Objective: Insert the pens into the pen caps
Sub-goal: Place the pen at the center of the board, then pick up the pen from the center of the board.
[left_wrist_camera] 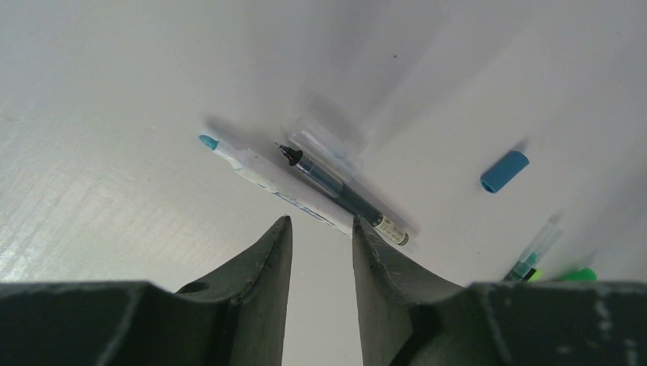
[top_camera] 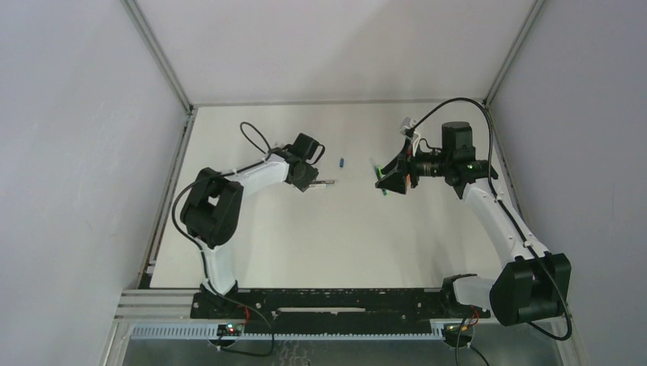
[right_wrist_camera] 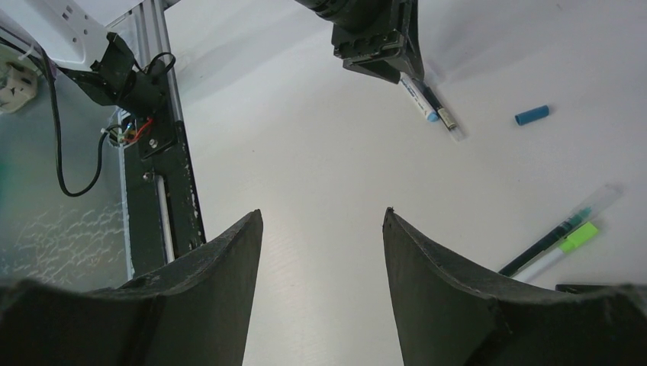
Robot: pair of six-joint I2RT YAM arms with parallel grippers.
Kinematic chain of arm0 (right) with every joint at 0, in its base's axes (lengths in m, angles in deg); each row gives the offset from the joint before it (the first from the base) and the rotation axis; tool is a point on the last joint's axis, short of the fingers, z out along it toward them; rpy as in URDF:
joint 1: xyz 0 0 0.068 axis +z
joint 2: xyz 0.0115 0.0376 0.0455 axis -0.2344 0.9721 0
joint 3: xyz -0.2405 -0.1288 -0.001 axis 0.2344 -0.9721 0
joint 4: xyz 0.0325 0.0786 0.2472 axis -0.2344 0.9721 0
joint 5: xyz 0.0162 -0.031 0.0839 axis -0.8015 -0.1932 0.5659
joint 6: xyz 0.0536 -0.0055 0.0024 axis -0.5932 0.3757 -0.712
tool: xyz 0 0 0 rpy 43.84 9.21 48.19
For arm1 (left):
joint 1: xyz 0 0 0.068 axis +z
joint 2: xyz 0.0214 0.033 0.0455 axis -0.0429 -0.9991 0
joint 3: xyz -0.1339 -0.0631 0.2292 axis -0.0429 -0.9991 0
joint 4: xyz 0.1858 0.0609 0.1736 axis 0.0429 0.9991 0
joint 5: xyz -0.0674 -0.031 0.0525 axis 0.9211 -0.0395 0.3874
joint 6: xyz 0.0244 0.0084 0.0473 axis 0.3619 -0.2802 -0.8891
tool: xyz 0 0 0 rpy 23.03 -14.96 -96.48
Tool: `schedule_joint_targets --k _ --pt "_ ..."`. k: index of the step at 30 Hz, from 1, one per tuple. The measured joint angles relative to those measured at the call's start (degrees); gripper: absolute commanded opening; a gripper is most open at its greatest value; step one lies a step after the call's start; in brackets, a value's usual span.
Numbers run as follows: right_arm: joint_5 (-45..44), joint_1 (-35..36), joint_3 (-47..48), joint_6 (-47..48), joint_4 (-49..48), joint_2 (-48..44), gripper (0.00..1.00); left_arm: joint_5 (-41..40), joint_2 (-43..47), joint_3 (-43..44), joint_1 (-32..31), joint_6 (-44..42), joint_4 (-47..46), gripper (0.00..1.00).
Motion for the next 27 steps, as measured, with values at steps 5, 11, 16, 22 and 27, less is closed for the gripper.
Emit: schedule_joint_targets --k 5,11,16,22,27 --pt "-0.17 -0.13 0.00 0.15 -0.02 -0.07 0.67 1.09 -1.51 1.42 0.55 0.31 1.51 0.40" --pt "-0.42 -0.15 0.00 0.15 0.00 -0.09 0.67 1.84 -3.08 2.27 0.70 0.35 2.40 0.41" --pt "-0.46 -0.17 0.00 0.15 0.00 -0.11 0.67 2.45 -3.87 2.27 0.70 0.37 3.15 0.41" --pt "-0.83 -0.20 0.00 0.15 0.00 -0.35 0.67 2.95 -4.66 3.43 0.72 0.31 4.24 0.40" --pt "-0.85 -0.22 0.00 0.15 0.00 -0.50 0.67 4.09 -4.72 3.65 0.70 -0.02 5.14 0.36"
